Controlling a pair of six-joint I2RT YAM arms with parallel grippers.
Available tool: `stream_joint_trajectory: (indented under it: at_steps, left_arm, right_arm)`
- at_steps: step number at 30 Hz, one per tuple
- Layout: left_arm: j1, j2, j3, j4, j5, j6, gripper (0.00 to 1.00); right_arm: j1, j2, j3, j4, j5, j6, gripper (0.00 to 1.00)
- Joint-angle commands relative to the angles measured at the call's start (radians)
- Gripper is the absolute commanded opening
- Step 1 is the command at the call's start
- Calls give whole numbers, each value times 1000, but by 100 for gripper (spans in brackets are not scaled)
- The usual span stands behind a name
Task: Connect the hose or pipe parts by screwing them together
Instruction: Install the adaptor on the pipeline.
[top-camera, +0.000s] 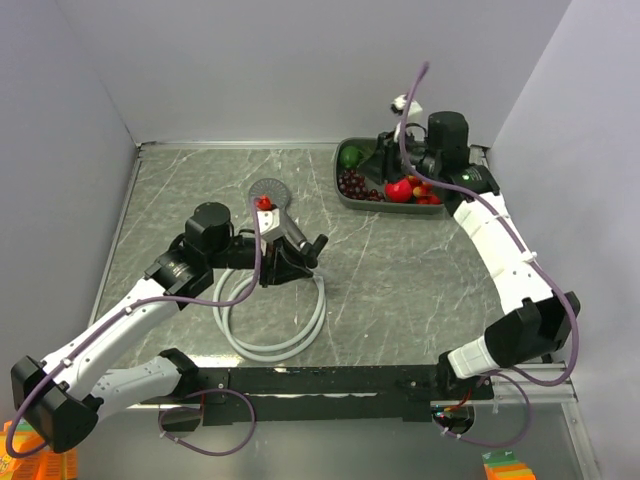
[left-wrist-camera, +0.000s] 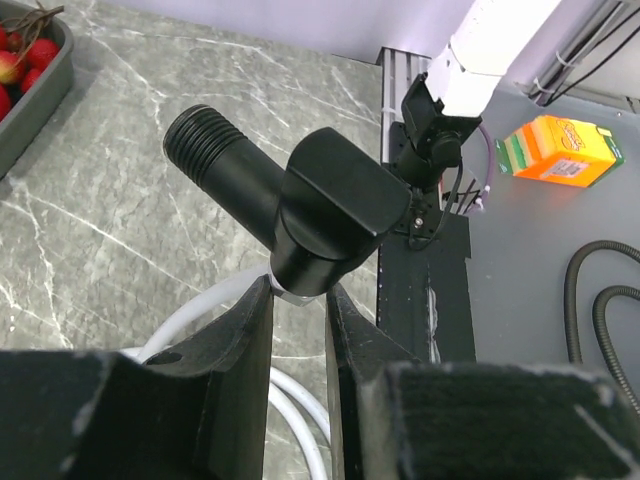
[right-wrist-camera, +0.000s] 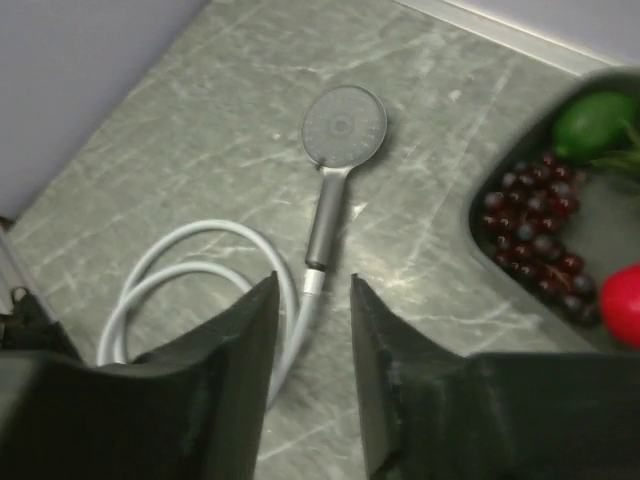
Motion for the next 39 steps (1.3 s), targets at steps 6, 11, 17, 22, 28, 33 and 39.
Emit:
stream_joint_trajectory:
  at_steps: [6,11,17,22,28,33,39]
  left_arm:
    - [-40,40,53,78,-3,15,1]
    - [-49,56,59,138,-23,-6,1]
    - [-57,60,60,185,-36,-5,1]
    - [-57,47,54,199,-51,1,1]
    - [-57,40,48,216,-60,-3,1]
    - [-58,35,48,230,-56,-5,1]
    - [-58,23,34,241,-62,-2,1]
  right_arm:
    - [172,-90,74,-39,139,-118,26]
    - [207,-99,64,-65,161,-125,26]
    - [253,-132,33,-82,176,-142,24]
    - [288,-145,24,-97,176,-154,27]
    - [328,-137,48,-126,175,-177,26]
    - [354,-126,56,-148,181,-197,25]
    - [376,-116,71,-177,185,-214,24]
